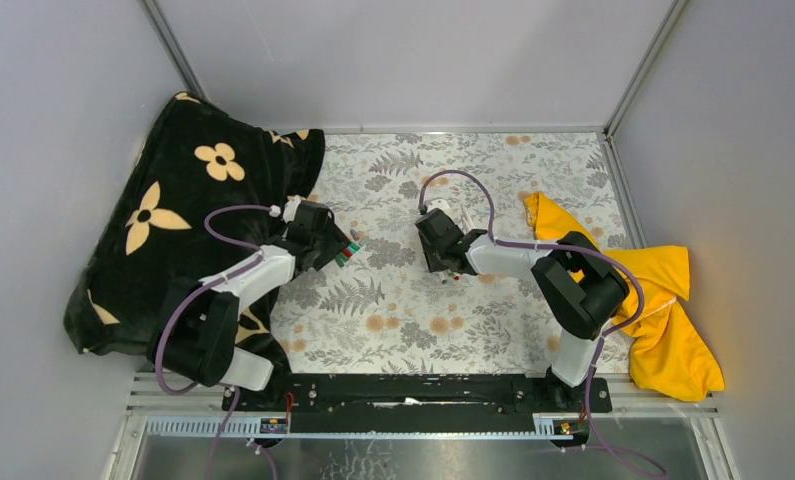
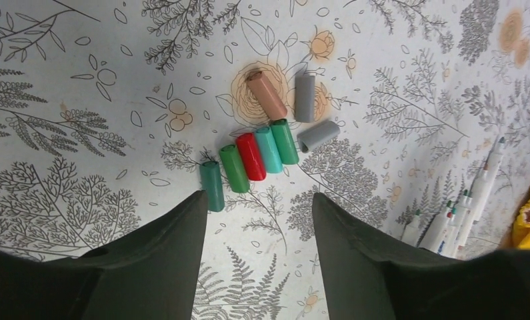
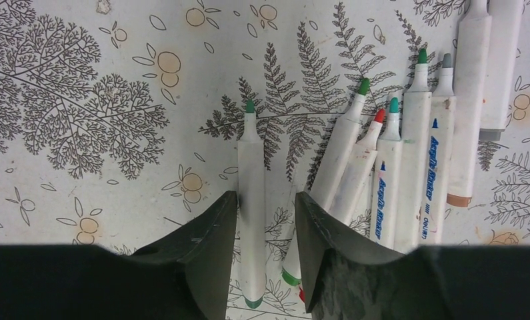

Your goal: Open the pen caps

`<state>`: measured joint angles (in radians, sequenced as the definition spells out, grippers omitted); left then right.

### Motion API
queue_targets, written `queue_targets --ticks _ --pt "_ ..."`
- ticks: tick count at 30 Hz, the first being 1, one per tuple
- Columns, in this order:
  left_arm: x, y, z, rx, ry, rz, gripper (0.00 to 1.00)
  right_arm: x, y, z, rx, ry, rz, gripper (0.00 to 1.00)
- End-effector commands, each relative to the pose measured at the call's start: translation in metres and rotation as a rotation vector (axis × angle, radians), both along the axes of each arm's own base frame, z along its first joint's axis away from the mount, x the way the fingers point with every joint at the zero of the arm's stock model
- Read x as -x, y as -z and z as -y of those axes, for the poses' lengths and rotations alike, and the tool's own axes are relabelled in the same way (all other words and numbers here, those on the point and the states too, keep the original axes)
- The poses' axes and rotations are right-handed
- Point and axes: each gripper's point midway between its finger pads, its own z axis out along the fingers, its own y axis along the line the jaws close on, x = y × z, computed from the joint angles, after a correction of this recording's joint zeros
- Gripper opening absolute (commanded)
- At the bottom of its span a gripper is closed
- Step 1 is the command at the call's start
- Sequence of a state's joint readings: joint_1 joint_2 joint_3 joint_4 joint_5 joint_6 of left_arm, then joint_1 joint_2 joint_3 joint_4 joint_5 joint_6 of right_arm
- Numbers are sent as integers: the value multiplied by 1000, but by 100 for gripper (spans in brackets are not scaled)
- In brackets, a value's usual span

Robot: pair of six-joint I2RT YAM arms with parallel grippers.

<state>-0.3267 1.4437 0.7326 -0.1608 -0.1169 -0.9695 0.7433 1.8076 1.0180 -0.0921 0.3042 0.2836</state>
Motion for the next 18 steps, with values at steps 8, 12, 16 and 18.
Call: queue_targets --ticks 8,12,16,18 --pt "-13 -46 -10 -63 -37 89 83 -16 -43 -4 -11 -23 73 54" --pt "-18 -69 -11 -73 -32 132 98 -19 -56 -6 -19 -34 90 56" --pt "-22 -95 -13 -80 -36 172 99 -21 -72 -5 -23 -36 116 61" --pt "-23 -109 -15 -81 -42 197 99 -22 -81 -5 -31 -37 134 66"
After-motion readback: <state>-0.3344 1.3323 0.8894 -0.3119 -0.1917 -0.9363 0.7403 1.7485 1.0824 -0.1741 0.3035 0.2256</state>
